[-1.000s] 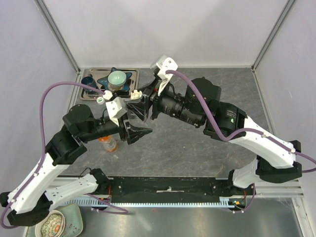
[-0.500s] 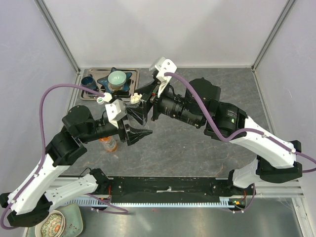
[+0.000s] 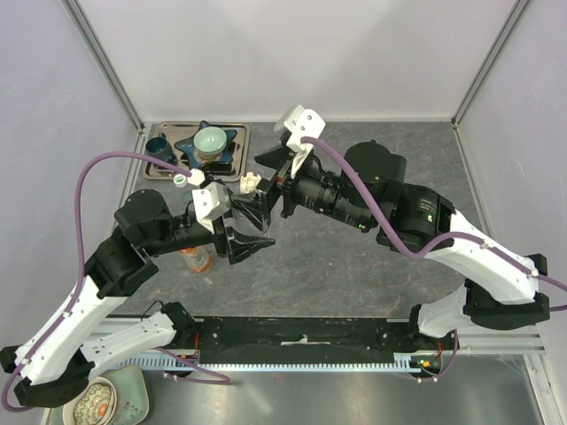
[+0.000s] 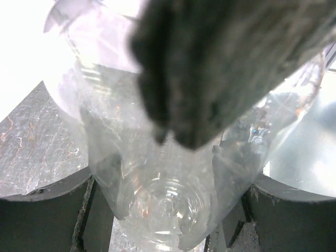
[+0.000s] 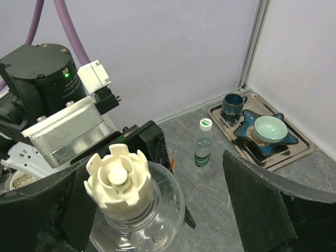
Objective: Screw on the bottle caps
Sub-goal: Screw the bottle cap onto the plastic bottle.
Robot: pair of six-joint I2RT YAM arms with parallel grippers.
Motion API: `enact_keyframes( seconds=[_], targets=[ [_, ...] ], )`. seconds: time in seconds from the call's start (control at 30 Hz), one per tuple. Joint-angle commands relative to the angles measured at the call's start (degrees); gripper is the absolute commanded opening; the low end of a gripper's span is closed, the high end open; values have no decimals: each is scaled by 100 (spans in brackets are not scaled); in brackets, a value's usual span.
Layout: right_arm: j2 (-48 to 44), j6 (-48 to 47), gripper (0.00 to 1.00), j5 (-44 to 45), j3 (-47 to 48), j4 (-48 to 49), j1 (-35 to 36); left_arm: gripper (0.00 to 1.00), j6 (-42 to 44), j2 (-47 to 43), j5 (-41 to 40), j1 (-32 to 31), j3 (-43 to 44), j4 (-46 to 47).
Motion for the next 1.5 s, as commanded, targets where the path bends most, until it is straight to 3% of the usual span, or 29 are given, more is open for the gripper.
enact_keyframes(
  seconds=[0.0, 0.27, 0.63, 0.8, 1.07, 1.2, 1.47],
  targets=[
    [-205, -568, 98, -353, 63, -1407, -16, 9, -101, -186, 42, 109, 191, 1097],
    [-662, -700, 98, -547, -77, -2049, -16, 8, -189, -230, 33, 170, 165, 1132],
    [-987, -647, 98, -811, -182, -2207, -16, 8, -363, -283, 103, 284, 121, 1150],
    [-1049, -945, 98, -960, 116, -1988, -16, 8, -443, -344, 542, 328, -11, 1141],
    [-681, -1790, 98, -2952, 1117, -1751, -33, 8, -540, -406, 2360, 337, -573, 1159],
    [-338, -1790, 92, -3630, 1329, -1733, -103, 4, -277, -406, 2845, 337, -854, 1106],
    [-214, -1088, 88, -5142, 601, -925, -824, 2, 259, -406, 3302, 328, -1083, 983]
  ],
)
